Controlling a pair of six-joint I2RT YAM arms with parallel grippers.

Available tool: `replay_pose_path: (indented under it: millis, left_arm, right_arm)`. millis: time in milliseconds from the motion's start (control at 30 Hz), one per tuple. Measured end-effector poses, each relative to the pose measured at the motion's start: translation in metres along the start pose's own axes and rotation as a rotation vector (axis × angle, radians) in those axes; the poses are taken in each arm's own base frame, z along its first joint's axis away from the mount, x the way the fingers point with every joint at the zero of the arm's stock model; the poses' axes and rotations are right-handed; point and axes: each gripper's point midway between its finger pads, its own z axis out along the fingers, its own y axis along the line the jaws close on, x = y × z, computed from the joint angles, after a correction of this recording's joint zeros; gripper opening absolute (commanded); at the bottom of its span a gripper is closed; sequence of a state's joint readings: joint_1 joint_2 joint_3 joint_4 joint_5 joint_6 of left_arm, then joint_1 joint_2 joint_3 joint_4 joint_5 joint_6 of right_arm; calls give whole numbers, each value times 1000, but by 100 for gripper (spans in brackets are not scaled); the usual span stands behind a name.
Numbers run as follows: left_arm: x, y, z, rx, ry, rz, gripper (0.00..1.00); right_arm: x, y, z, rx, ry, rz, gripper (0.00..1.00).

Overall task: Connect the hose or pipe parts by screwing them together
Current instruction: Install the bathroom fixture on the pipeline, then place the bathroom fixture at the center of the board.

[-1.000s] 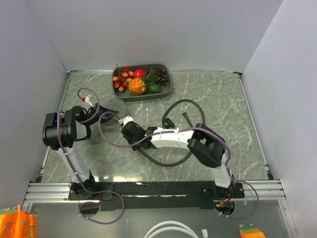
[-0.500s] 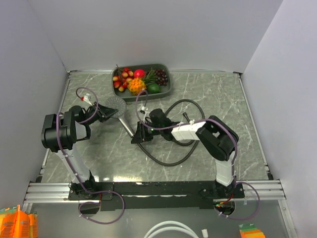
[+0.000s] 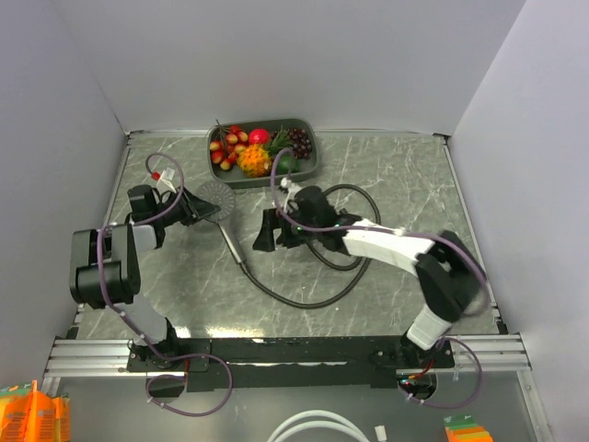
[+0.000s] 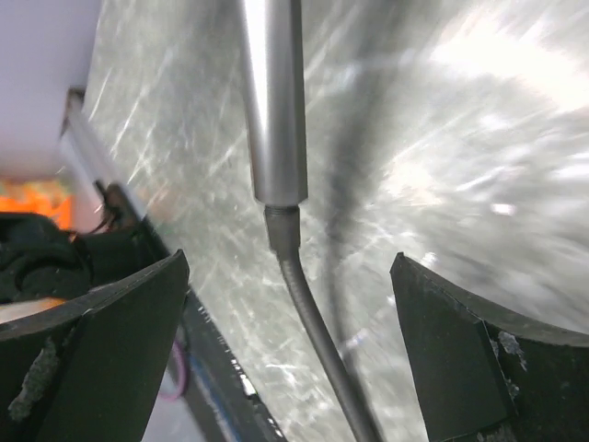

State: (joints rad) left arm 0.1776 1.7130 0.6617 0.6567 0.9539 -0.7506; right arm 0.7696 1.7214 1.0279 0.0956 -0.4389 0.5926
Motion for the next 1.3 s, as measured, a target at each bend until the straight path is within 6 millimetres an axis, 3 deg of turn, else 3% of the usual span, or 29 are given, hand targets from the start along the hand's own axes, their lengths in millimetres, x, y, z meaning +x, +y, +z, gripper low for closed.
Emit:
replay_pose_path:
  millis: [100, 133, 167, 267, 367, 467, 500, 533, 633, 733, 900, 1100, 1167, 1300]
  left_arm:
    - [-7, -4, -4, -58, 21, 62, 16]
    - [-8, -4, -5, -76, 29, 80, 31]
    - [-9, -4, -7, -104, 36, 98, 37]
    - [-5, 1, -13, -166, 62, 140, 47]
    - [8, 11, -21, -237, 103, 160, 49]
    - [18, 20, -27, -289, 141, 172, 50]
    - [21, 21, -29, -300, 152, 178, 53]
    - [23, 22, -31, -310, 162, 183, 65]
    - [33, 21, -36, -322, 203, 206, 75]
    - [38, 14, -42, -329, 256, 219, 77]
    - [16, -25, -55, -307, 253, 333, 88]
    - [-16, -90, -69, -230, 200, 478, 88]
    - [-20, -103, -71, -206, 203, 493, 88]
    - [-13, -107, -74, -195, 229, 468, 88]
  right_arm:
    - [-34, 12, -44, 101, -128, -105, 97]
    - [-45, 14, -58, 141, -173, -131, 97]
    - [-51, 15, -66, 160, -197, -144, 96]
    - [-68, 2, -96, 308, -280, -168, 92]
    - [-63, -29, -109, 465, -279, -151, 89]
    - [-41, -67, -119, 618, -234, -121, 86]
    - [-34, -78, -122, 661, -220, -112, 86]
    - [-28, -88, -126, 699, -207, -103, 85]
    - [-17, -108, -133, 775, -181, -84, 82]
    - [-16, -120, -133, 822, -185, -64, 79]
    - [1, -148, -137, 919, -166, -27, 69]
    - [10, -186, -155, 1036, -163, 44, 68]
    - [9, -194, -157, 1055, -162, 58, 68]
    - [14, -208, -155, 1083, -137, 75, 62]
